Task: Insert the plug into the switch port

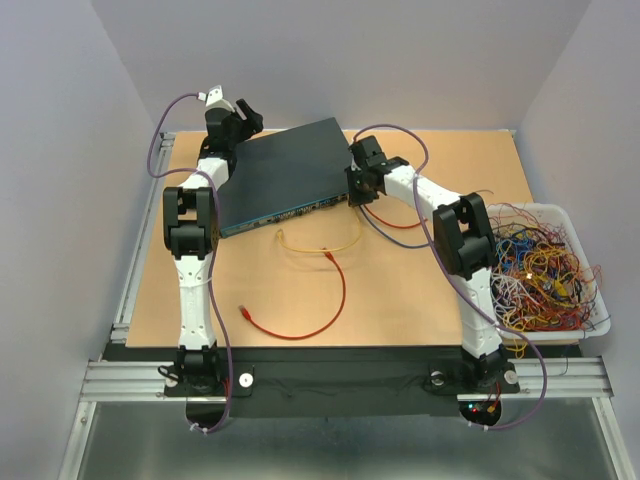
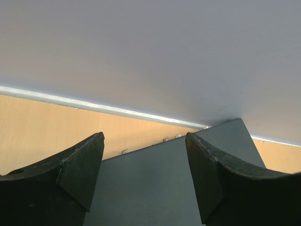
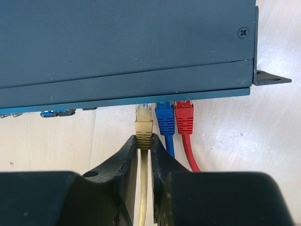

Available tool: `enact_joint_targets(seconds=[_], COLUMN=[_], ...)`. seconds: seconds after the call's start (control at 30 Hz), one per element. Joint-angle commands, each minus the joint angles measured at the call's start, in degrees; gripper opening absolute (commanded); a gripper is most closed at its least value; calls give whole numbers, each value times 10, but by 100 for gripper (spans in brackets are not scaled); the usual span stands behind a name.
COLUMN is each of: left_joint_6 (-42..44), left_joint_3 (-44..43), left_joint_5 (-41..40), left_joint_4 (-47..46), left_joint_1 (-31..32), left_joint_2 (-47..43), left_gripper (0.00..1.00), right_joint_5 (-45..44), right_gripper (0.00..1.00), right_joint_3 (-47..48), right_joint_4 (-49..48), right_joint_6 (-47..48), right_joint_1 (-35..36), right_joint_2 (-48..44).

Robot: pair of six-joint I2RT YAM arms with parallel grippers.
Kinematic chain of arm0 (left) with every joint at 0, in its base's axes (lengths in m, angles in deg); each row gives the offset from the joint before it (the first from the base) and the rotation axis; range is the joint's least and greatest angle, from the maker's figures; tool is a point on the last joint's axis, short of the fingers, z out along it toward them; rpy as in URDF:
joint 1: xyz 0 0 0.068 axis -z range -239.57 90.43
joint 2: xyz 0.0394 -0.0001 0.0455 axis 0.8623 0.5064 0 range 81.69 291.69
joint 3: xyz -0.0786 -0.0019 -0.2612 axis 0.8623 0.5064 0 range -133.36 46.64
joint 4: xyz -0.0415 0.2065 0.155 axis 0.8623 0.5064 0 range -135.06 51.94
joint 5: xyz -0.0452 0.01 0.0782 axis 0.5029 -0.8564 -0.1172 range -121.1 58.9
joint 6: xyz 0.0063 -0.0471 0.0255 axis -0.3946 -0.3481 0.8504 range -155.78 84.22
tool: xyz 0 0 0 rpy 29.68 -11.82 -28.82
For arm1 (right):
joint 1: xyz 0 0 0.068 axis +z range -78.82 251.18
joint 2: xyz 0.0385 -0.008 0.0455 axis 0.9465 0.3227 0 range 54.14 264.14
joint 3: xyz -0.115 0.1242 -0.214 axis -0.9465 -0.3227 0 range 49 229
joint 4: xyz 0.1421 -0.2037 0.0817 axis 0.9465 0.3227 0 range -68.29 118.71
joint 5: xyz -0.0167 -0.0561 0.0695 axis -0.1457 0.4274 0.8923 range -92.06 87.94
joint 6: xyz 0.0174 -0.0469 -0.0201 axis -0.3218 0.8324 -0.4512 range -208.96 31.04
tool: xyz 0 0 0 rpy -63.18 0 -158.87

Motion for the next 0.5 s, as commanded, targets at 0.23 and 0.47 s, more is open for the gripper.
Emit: enact_joint_targets(seconds=[0.23, 0.47], left_joint_6=[6, 6], left_joint_3=[3, 4], left_joint_5=[8, 8], left_joint_4=[-30, -30], left_joint_1=[-1, -1], left_joint_2=[-16, -16], left_gripper=[81, 80], right_joint_5=[-56, -59], right_gripper=[0, 1], right_joint_3=[57, 27], right_joint_4=[-102, -110], right_joint_6=[-2, 0], right_joint_1=[-11, -11], right_joint_2=[-2, -13])
